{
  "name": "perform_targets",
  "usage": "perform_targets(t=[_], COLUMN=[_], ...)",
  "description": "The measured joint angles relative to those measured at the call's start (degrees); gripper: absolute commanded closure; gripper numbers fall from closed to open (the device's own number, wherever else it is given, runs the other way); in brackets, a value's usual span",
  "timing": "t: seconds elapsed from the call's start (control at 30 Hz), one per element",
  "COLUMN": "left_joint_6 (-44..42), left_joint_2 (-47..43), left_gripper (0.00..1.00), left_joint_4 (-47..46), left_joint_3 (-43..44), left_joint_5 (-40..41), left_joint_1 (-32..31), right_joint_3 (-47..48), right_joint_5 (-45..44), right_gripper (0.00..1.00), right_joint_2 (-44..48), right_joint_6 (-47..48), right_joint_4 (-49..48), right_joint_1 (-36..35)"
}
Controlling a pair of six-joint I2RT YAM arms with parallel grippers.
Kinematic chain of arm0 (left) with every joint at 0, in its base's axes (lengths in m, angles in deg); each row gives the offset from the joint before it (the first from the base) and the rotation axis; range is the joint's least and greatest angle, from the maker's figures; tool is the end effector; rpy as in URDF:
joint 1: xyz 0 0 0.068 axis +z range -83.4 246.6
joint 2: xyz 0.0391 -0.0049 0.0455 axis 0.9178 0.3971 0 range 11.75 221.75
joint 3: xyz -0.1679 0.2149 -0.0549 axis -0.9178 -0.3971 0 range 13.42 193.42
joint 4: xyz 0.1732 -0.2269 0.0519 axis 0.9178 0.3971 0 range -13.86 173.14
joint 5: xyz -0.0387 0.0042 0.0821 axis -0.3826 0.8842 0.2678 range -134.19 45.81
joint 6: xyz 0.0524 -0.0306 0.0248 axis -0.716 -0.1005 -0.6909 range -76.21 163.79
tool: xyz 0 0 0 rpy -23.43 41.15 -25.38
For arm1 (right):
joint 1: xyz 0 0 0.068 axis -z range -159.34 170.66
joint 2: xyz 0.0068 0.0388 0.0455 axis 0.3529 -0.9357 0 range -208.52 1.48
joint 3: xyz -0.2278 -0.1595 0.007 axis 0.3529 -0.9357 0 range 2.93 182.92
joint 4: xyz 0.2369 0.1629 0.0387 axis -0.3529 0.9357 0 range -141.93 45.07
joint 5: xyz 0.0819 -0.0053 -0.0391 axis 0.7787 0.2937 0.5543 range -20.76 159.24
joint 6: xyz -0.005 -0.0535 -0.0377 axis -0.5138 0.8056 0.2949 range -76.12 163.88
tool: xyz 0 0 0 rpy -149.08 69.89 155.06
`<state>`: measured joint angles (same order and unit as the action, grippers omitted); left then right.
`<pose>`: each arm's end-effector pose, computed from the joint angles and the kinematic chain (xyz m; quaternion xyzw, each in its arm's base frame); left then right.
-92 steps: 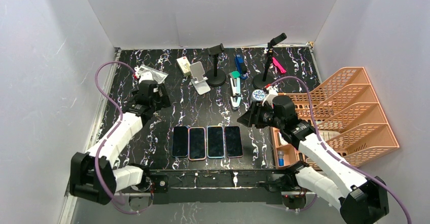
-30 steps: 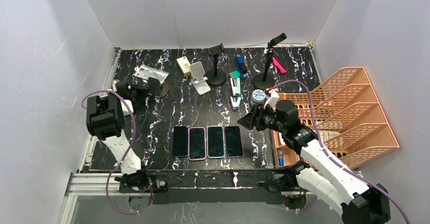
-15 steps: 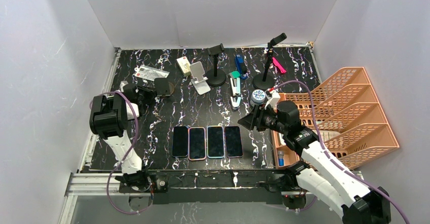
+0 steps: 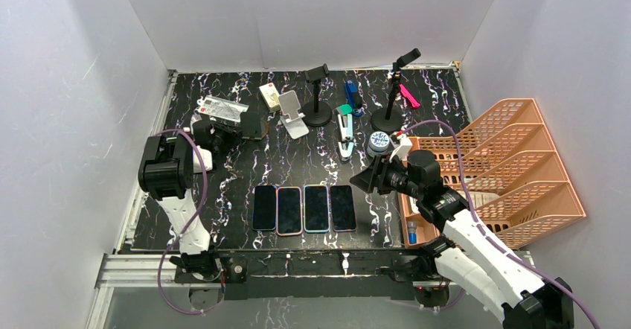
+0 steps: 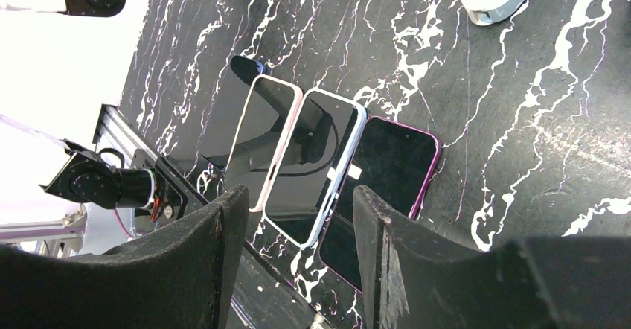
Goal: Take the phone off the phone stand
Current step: Move the phone stand to the center of the board.
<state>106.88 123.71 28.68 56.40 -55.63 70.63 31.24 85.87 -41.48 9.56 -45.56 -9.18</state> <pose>0.3911 0.0175 0.0823 -0.4080 0.7165 -0.3477 0.4465 0.1832 0.1222 0.2414 -0.0499 0.8181 0.3986 0.4115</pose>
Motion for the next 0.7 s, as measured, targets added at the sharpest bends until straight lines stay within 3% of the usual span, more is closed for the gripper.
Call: perform_targets(t=[0.7], left_joint_6=[0.61], left_joint_2=[3.13], left_gripper=[0.77], left_joint_4=[-0.33], left_joint_3=[3.80], left_joint_5=[-1.64], left_joint_1=[-1.66], right_joint_3=[-0.02], right_joint_5=[-0.24], right_gripper=[0.39], right_joint_2=[0.04], right_joint_6=[0.00], right_joint_4=[0.35], right_joint_1=[0.00])
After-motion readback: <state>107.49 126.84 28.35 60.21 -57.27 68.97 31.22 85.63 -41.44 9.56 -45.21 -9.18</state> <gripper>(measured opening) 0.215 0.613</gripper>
